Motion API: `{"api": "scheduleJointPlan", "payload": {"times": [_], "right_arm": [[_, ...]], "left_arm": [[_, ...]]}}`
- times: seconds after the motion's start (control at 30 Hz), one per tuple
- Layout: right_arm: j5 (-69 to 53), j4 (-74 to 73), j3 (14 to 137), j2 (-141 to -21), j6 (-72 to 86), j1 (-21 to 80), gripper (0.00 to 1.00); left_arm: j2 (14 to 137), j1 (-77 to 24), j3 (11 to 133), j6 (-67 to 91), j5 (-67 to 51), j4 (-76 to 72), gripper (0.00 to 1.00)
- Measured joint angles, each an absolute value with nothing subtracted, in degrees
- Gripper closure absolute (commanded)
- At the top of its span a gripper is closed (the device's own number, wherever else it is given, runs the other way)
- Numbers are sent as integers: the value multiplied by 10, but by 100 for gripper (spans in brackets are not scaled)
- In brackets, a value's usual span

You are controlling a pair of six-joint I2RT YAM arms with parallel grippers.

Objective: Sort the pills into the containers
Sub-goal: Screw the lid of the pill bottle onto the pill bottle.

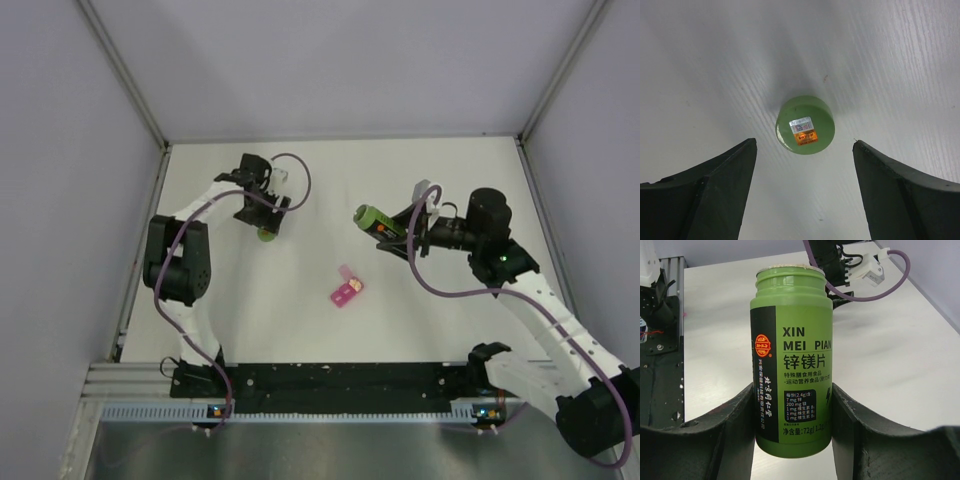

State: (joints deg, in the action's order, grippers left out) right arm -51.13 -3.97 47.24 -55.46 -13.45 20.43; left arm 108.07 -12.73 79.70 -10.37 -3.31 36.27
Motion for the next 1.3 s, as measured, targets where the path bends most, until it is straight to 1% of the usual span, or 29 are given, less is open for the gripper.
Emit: {"api": "scheduleJointPlan", "payload": {"times": [0.2,0.4,0.7,0.93,1.07,1.3], "right_arm": [[-511,-39,472,-554,-135,204,100],[-511,-39,472,-554,-135,204,100],[-511,-39,472,-554,-135,204,100],[-511,-39,472,-554,-135,204,100],[-511,-39,472,-554,-135,204,100],[-510,-39,472,-554,-135,204,100]], "left_arm": [[1117,-127,824,-104,-31,376,25],[1138,-127,837,-104,-31,388,27],[1152,-127,844,-104,-31,397,35],[1152,-127,847,-104,-31,401,36],[1152,-127,849,-104,-32,404,42],[1152,-127,853,-104,-36,408,42]]}}
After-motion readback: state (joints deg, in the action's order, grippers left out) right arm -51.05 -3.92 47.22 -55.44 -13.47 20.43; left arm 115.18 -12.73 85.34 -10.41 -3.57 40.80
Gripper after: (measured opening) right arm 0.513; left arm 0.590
